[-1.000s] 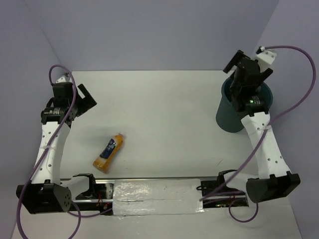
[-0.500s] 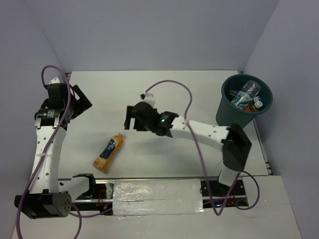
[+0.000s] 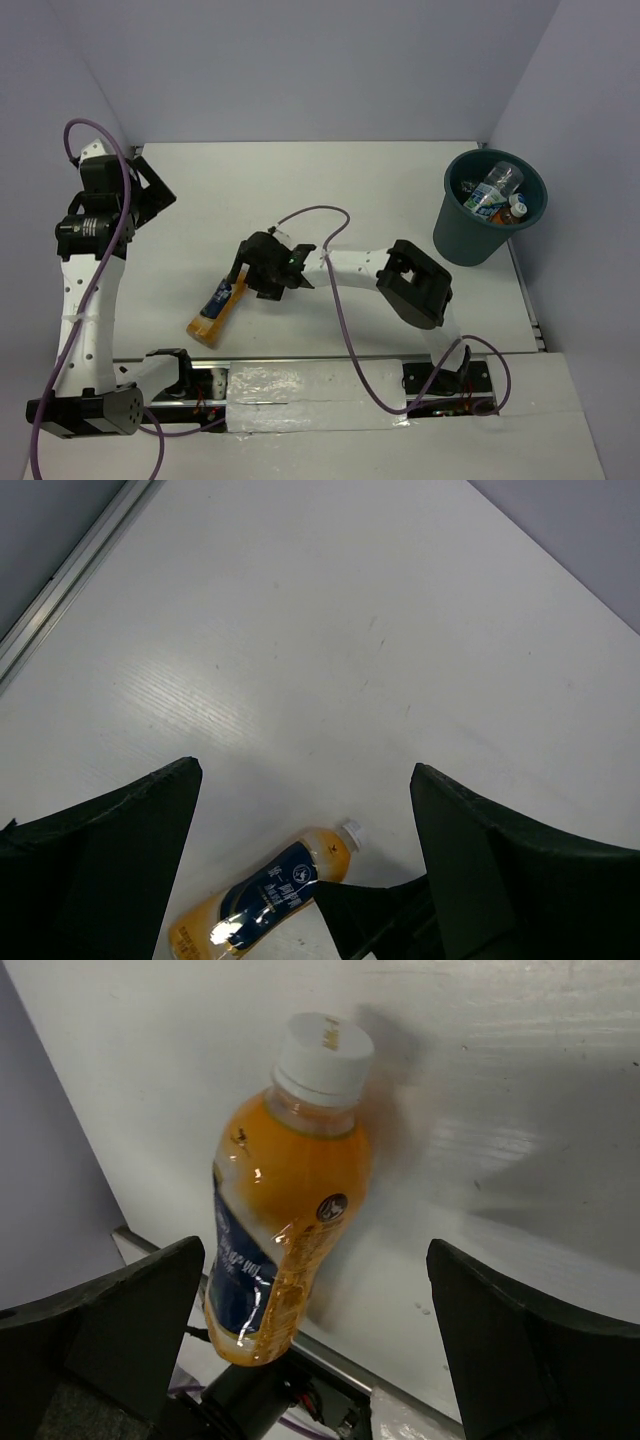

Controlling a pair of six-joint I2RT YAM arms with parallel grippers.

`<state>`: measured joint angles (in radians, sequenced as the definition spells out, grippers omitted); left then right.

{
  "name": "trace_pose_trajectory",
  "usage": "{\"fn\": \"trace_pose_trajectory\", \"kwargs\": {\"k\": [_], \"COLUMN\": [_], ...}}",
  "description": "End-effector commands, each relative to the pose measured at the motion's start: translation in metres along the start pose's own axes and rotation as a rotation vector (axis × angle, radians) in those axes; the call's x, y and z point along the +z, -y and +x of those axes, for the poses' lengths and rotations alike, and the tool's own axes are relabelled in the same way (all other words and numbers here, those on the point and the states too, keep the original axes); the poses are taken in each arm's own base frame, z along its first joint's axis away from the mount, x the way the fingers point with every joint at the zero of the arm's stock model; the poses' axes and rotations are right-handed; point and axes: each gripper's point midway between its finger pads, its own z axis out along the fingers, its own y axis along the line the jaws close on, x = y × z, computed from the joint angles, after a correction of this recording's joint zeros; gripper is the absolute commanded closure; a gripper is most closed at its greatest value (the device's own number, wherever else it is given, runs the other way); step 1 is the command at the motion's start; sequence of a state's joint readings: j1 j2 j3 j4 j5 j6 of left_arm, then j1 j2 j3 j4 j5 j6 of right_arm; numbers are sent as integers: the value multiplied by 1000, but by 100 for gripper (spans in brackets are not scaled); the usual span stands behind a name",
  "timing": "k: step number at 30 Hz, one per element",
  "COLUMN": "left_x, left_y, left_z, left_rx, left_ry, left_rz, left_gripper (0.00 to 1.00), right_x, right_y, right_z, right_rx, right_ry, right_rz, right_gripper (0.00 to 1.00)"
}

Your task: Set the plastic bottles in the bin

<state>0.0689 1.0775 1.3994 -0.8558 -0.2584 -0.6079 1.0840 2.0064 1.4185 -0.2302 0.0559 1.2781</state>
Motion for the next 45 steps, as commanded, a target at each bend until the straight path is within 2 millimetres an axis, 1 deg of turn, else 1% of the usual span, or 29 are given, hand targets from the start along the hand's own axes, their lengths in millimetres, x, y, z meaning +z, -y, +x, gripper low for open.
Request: {"fn": "trace_pose_trajectory", "kwargs": {"k": [1, 6, 7, 8, 10, 11, 13, 14, 18, 20, 21, 22, 24, 31, 38, 40, 42, 43, 45], "left_x": [-2, 4, 5, 7, 10, 11, 12, 11, 9, 8, 8, 8, 8, 10, 11, 12, 11, 12, 13], "left_y": [-3, 0, 2, 2, 4, 3, 3, 2, 1, 2, 3, 3, 4, 4, 4, 5, 5, 5, 4], "left_z": [-3, 2, 4, 6, 9, 11, 12, 12, 10, 10, 10, 11, 11, 16, 20, 21, 20, 21, 22], "left_rx": [5, 6, 5, 5, 3, 4, 6, 7, 7, 5, 3, 4, 4, 4, 0, 0, -1, 1, 4], "left_ry": [15, -2, -10, -15, -27, -32, -32, -29, -22, -21, -21, -25, -29, -42, -51, -53, -48, -51, -56], "left_rz": [-9, 9, 17, 19, 27, 24, 24, 22, 21, 26, 29, 30, 36, 44, 46, 50, 53, 53, 49], "left_gripper": [1, 1, 1, 1, 1, 1, 1, 1, 1, 1, 1, 1, 1, 0, 1, 1, 1, 1, 1], "right_x": [7, 20, 26, 26, 34, 34, 39, 38, 42, 48, 50, 51, 54, 53, 51, 51, 50, 50, 50], "right_y": [-14, -8, -5, -11, -6, -12, -12, -17, -27, -32, -31, -35, -32, -30, -28, -27, -26, -26, -26], "right_z": [10, 17, 18, 19, 21, 21, 24, 24, 28, 29, 30, 32, 36, 32, 32, 28, 27, 26, 23], "right_rx": [67, 59, 57, 50, 39, 37, 34, 31, 26, 29, 31, 42, 53, 55, 55, 57, 54, 54, 60], "right_ry": [-26, -51, -56, -57, -60, -60, -68, -72, -77, -80, -83, -92, -110, -91, -91, -70, -60, -56, -53], "right_rz": [-29, -1, 10, 0, 21, 12, 17, 7, -4, -6, 5, 0, 3, 15, 18, 24, 26, 28, 28], "right_gripper": [0, 0, 0, 0, 0, 0, 0, 0, 0, 0, 0, 0, 1, 5, 7, 7, 9, 13, 16]}}
